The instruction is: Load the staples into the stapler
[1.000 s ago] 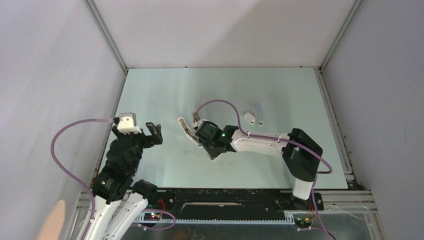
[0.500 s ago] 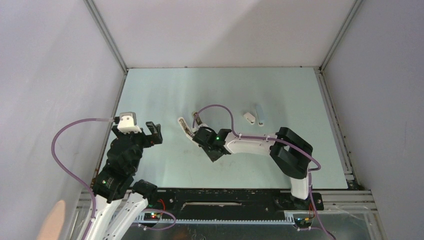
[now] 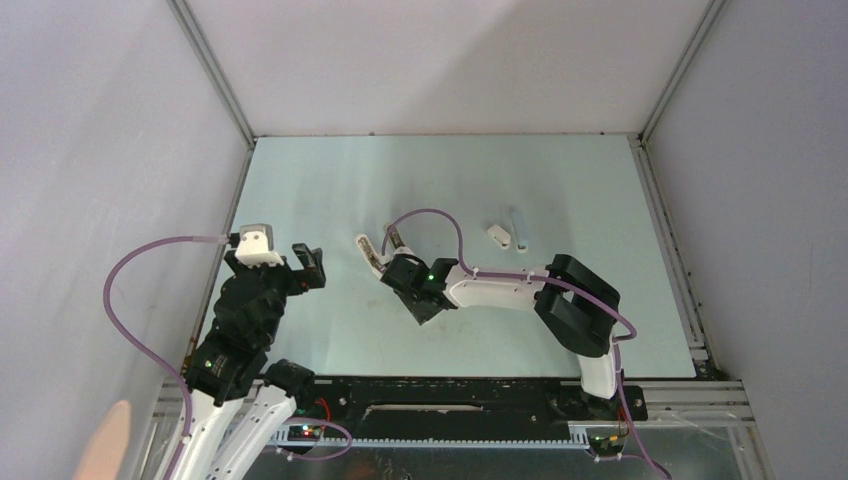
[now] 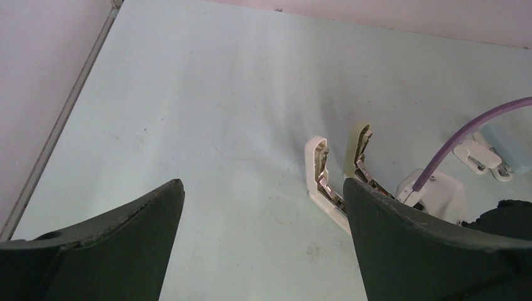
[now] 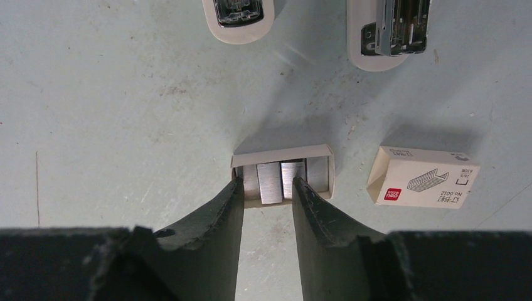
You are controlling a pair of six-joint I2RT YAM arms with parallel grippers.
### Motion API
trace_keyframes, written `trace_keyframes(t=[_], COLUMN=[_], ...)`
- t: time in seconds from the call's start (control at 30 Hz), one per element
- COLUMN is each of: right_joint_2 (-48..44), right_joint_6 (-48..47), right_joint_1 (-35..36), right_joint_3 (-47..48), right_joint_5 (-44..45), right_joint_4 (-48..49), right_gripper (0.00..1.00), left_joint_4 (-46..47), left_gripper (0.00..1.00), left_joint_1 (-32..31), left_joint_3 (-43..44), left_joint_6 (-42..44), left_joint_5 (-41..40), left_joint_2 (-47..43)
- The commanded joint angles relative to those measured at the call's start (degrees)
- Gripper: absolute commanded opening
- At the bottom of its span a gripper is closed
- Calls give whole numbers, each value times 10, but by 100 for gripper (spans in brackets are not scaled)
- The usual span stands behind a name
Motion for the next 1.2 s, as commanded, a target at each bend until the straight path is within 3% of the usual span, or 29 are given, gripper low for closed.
trace_keyframes(t=[0.0, 0.33, 0.6, 0.9, 1.17], right_joint_2=[14, 15, -25, -23, -28], right_joint_6=[4, 4, -1, -23, -12], right_joint_1=[0, -6, -21, -22, -11], right_joint_3=[18, 24, 16, 15, 16], right_joint_5=[16, 34, -22, -95, -1], right_joint_4=[-1, -17, -4, 9, -4], right_gripper=[37, 25, 18, 18, 22], left_joint_4=[20, 21, 21, 22, 22], left_gripper=[100, 100, 100, 100, 100], left_joint_1=[6, 8, 10, 10, 11], left_joint_3=[-2, -3, -3, -3, -3], left_joint_6=[4, 4, 4, 4, 4], left_joint_5=[10, 14, 17, 22, 23], left_joint_2=[8, 12, 10, 7, 7])
